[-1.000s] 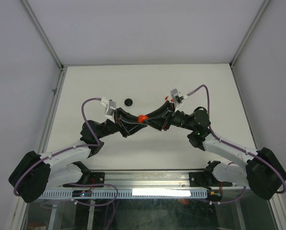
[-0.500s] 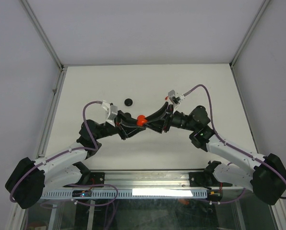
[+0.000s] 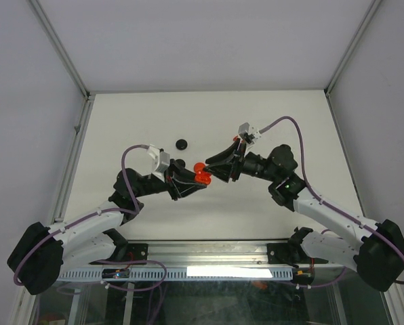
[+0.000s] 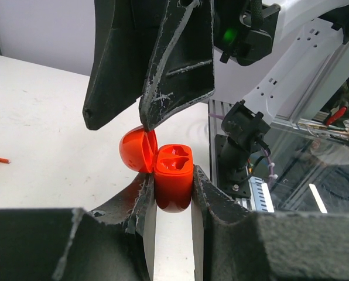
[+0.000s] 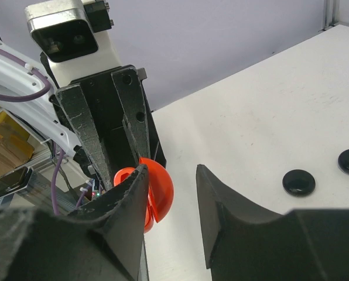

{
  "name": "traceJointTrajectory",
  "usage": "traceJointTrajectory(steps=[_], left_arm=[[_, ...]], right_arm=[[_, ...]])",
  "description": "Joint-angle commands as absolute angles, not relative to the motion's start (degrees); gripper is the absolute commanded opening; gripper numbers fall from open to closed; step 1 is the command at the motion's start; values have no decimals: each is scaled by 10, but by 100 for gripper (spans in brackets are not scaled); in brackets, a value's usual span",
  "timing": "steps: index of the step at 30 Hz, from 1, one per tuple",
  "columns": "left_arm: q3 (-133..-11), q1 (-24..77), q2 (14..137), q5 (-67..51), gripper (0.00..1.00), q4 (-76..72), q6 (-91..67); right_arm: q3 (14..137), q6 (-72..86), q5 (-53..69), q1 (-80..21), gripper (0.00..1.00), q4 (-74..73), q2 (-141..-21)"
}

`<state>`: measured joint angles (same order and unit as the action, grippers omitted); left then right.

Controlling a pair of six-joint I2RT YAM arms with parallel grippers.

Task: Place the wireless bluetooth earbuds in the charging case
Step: Open the charging case, then move the earbud to the center of the board.

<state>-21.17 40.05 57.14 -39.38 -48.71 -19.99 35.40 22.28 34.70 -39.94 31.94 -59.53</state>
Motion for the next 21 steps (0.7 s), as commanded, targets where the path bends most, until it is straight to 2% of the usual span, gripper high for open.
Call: traceJointTrajectory(steps=[1,5,11,14,21], left_arm=[[-214,405,567,-418,0,-527,-178],[-207,405,584,-356,0,-512,-175],[-182,391,637,-238,0,-501,-171],[-171,368,662,-232,0,-516,-176],[-160,336,707,-230,0,-536,-146]], right_arm=[[387,196,321,-390,40,299,-606],[411,185,325,-384,43,255,-622],[476,141,259,-343,47,115,-664],[520,115,189,-324,47,38,-706],[576,59,87,-279,47,4,-824]])
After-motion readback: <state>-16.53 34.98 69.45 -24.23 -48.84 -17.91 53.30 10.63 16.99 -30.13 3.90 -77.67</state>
